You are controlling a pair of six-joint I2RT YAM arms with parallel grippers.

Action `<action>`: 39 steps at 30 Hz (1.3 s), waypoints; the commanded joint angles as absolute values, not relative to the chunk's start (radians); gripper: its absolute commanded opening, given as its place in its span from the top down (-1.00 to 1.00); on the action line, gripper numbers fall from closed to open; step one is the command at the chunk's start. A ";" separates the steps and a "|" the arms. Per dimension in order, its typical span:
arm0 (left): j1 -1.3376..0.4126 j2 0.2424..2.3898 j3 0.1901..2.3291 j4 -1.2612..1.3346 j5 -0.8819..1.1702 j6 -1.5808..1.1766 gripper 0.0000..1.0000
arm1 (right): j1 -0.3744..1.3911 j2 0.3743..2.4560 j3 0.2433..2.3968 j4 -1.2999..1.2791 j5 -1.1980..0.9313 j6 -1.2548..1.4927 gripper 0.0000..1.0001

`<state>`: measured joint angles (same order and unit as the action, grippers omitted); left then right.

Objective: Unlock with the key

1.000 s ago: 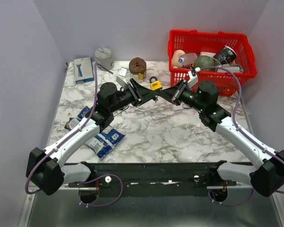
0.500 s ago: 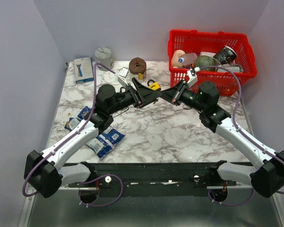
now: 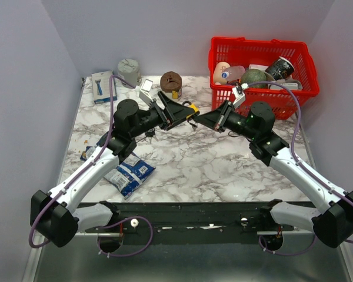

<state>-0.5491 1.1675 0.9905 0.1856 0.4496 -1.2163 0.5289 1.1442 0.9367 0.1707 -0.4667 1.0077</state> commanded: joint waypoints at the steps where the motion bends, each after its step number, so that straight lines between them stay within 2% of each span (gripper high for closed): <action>1: -0.548 1.218 1.049 0.235 0.468 -1.223 -0.83 | 0.534 1.108 0.927 0.235 -0.517 1.011 0.99; 5: -0.549 1.238 1.043 0.290 0.488 -1.247 -0.66 | 0.534 1.115 0.934 0.235 -0.535 1.012 0.99; 6: -0.549 1.242 1.043 0.296 0.500 -1.249 -0.46 | 0.534 1.120 0.934 0.239 -0.541 1.017 0.99; 8: -0.549 1.253 1.045 0.307 0.515 -1.261 -0.29 | 0.534 1.127 0.928 0.258 -0.551 1.028 0.99; 9: -0.551 1.255 1.045 0.310 0.523 -1.264 -0.13 | 0.535 1.127 0.927 0.261 -0.552 1.034 0.99; 17: -0.558 1.261 1.020 0.334 0.543 -1.284 0.46 | 0.535 1.149 0.957 0.212 -0.565 1.006 0.99; 18: -0.560 1.259 1.017 0.340 0.545 -1.293 0.64 | 0.534 1.146 0.963 0.203 -0.565 1.002 0.99; 20: -0.558 1.258 1.008 0.354 0.546 -1.298 0.79 | 0.534 1.143 0.963 0.181 -0.557 1.000 0.97; 21: -0.558 1.258 1.006 0.356 0.545 -1.299 0.96 | 0.534 1.138 0.962 0.176 -0.555 0.999 0.93; 25: -0.560 1.246 0.991 0.371 0.529 -1.302 1.00 | 0.535 1.112 0.960 0.120 -0.537 0.979 0.51; 31: -0.558 1.239 0.991 0.374 0.523 -1.302 1.00 | 0.534 1.063 0.946 0.064 -0.509 0.956 0.21; 35: -0.558 1.239 0.991 0.374 0.520 -1.302 1.00 | 0.534 1.045 0.931 0.045 -0.499 0.951 0.12; 39: -0.560 1.235 0.991 0.373 0.518 -1.302 1.00 | 0.534 1.032 0.916 0.041 -0.488 0.948 0.14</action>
